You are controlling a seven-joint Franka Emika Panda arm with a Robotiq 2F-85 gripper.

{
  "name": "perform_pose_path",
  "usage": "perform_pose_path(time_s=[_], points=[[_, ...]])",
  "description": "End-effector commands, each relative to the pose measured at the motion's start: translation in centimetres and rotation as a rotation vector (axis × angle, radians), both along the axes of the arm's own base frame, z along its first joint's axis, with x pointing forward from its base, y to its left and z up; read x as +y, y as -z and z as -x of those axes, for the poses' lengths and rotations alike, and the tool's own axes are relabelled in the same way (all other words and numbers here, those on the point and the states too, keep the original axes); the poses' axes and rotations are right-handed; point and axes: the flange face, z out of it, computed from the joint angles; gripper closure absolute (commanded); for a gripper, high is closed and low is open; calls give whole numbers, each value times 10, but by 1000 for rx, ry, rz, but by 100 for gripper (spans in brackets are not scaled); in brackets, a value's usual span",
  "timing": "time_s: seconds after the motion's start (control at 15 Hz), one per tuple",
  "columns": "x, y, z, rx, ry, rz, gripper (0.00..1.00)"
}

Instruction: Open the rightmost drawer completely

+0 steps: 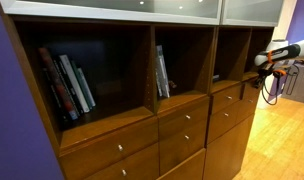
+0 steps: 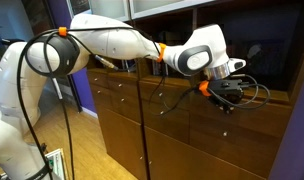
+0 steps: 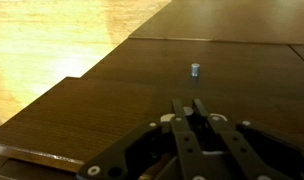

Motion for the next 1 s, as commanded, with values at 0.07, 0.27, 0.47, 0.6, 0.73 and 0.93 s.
perform_pose_path(time_s=[0.07,0.27,0.47,0.6,0.73,0.93], points=[[-20,7,41,74,-8,-33,96],[-32,8,76,91,1,-52,96],[-46,7,115,102,25,-67,96],[-57,6,142,110,38,-76,96],[-64,7,165,121,47,-71,96],[-71,9,193,149,62,-61,96]])
